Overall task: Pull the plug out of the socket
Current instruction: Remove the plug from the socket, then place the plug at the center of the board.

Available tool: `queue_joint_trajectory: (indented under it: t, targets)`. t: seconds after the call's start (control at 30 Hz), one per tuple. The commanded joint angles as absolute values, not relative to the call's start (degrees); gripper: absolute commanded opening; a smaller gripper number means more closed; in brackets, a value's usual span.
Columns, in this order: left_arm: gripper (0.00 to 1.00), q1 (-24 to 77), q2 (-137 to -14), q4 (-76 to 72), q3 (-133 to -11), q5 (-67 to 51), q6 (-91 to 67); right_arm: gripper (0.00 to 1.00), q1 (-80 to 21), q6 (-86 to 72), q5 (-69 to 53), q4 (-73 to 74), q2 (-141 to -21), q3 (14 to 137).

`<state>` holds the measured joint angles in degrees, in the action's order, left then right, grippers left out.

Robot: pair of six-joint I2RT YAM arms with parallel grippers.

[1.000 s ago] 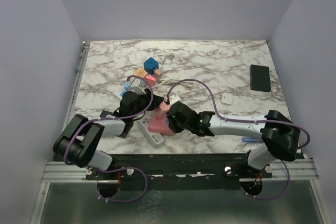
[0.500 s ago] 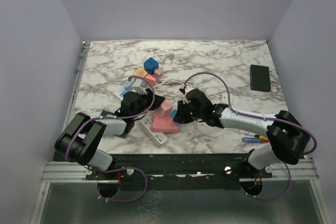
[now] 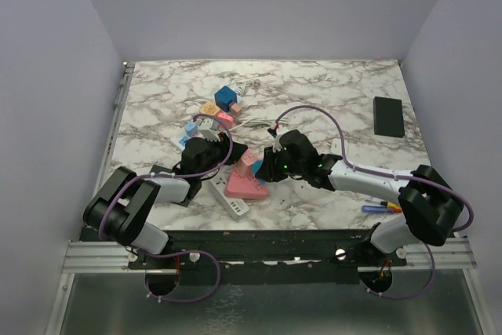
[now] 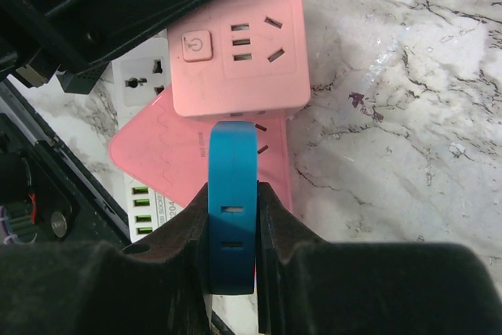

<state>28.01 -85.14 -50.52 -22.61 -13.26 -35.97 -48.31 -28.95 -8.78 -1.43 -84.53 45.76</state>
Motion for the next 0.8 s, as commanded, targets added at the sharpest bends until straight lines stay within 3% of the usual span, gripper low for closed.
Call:
queue_joint_trajectory:
  t: [0.0,0.23,0.33,0.5,0.77]
  targets:
    - [0.23,29.0,-87.8,-40.0,-20.4,-13.3,-34.3,0.00,-48.5,-28.8,-9.1,-2.3,-83.2,45.8]
    - [0.28,29.0,-83.7,-40.0,-20.8,-12.2,-35.8,0.00,-48.1,-28.3,-6.6,-1.6,-80.4,44.8]
    - [0.40,29.0,-82.8,-39.9,-21.3,-12.1,-36.7,0.00,-47.0,-28.3,-5.7,-0.9,-77.6,43.6]
    - [0.76,29.0,-81.3,-38.5,-22.0,-12.0,-37.7,0.00,-43.2,-28.5,-3.6,3.4,-72.0,42.3]
    - [0.93,28.8,-74.5,-28.0,-26.4,-8.5,-34.7,0.00,-29.5,-31.3,-5.1,6.5,-65.3,36.9]
